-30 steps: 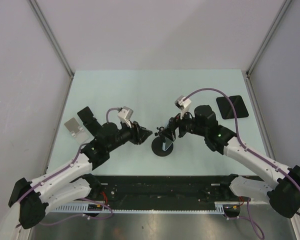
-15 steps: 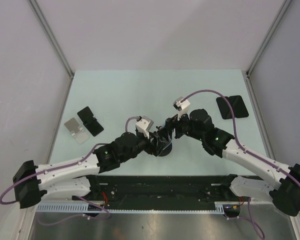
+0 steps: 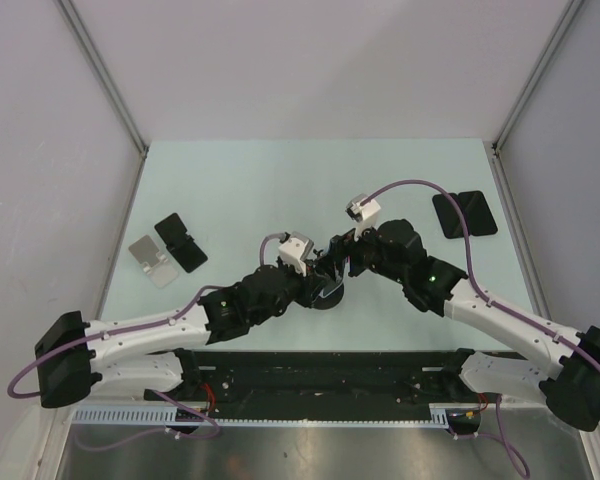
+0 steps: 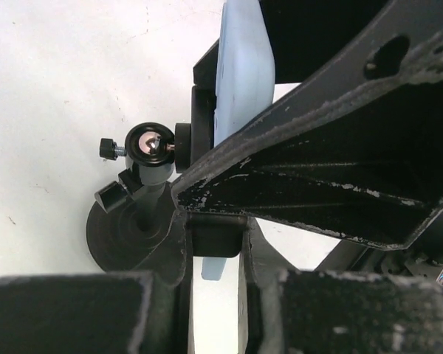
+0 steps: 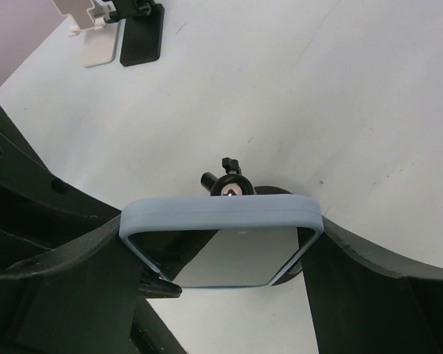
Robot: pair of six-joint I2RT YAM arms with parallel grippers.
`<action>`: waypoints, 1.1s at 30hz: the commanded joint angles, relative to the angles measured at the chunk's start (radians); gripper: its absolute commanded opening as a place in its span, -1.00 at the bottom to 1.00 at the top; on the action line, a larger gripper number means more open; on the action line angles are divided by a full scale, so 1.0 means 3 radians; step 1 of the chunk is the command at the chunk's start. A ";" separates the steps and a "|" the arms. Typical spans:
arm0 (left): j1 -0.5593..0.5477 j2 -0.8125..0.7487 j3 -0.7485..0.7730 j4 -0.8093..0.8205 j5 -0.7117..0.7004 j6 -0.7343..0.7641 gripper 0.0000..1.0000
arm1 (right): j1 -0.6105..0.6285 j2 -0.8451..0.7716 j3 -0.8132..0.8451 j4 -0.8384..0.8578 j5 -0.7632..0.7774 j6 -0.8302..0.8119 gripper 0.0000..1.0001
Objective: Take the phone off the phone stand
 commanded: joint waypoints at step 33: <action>0.1419 -0.0716 -0.0641 0.0306 0.1533 -0.0473 -0.82 | -0.0472 -0.0109 0.0014 0.0168 -0.1302 -0.0325 -1.00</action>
